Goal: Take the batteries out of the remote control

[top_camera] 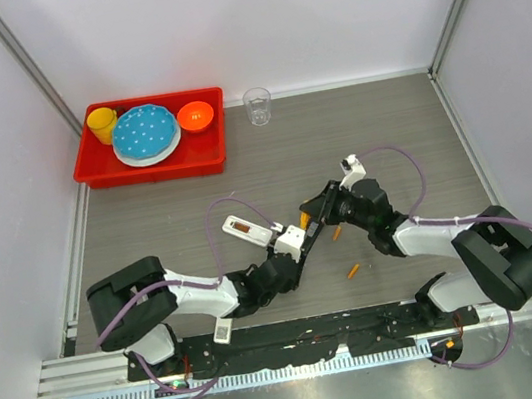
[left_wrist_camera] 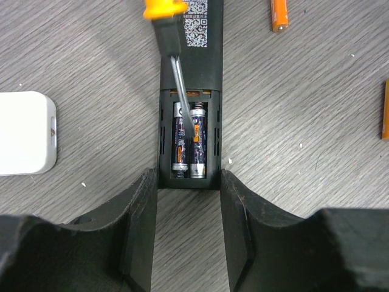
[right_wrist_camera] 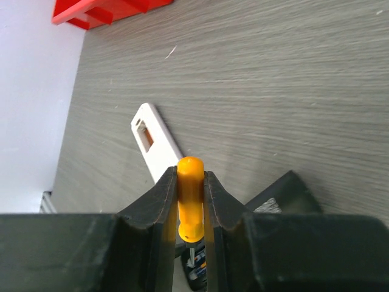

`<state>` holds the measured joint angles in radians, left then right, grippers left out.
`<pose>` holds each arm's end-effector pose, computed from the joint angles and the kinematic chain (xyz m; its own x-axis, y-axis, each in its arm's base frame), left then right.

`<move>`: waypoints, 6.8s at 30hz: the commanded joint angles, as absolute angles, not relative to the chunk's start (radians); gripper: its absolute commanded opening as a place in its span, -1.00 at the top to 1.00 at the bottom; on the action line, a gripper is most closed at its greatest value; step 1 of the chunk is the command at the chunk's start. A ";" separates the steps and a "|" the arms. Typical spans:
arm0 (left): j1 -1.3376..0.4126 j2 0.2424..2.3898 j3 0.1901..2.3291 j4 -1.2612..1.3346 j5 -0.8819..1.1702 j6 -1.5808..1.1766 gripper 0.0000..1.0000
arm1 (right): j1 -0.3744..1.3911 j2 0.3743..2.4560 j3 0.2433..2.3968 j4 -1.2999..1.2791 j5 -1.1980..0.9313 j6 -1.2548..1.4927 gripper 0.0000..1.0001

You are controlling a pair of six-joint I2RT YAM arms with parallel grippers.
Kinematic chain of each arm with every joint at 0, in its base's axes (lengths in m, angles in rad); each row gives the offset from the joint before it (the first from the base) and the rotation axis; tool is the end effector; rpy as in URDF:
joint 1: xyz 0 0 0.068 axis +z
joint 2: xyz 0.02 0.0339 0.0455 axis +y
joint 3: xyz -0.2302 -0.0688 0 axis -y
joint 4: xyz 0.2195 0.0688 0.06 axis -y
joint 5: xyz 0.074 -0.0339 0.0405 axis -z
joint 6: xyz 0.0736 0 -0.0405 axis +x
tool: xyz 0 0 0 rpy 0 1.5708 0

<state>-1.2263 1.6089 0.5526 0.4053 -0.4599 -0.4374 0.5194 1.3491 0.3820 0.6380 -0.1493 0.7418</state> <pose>0.1322 -0.2717 0.0972 -0.4922 0.2477 -0.8345 0.5693 0.8168 -0.0933 0.2396 0.1496 0.1440 -0.6210 0.4145 -0.6652 -0.2624 0.6898 0.6748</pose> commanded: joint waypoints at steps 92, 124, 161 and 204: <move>-1.173 1.626 0.500 0.275 -0.357 -0.462 0.91 | 0.492 1.147 0.319 0.700 -0.130 0.674 0.98; -1.175 1.718 0.523 0.313 -0.307 -0.472 0.98 | 0.463 1.355 0.275 0.867 -0.250 0.703 0.98; -1.132 1.554 0.437 0.446 -0.180 -0.543 -0.54 | 0.453 1.325 0.445 0.827 -0.380 0.873 0.98; -0.927 1.763 0.494 0.792 0.308 -0.724 0.77 | 0.393 1.052 0.426 0.227 -0.110 0.514 0.98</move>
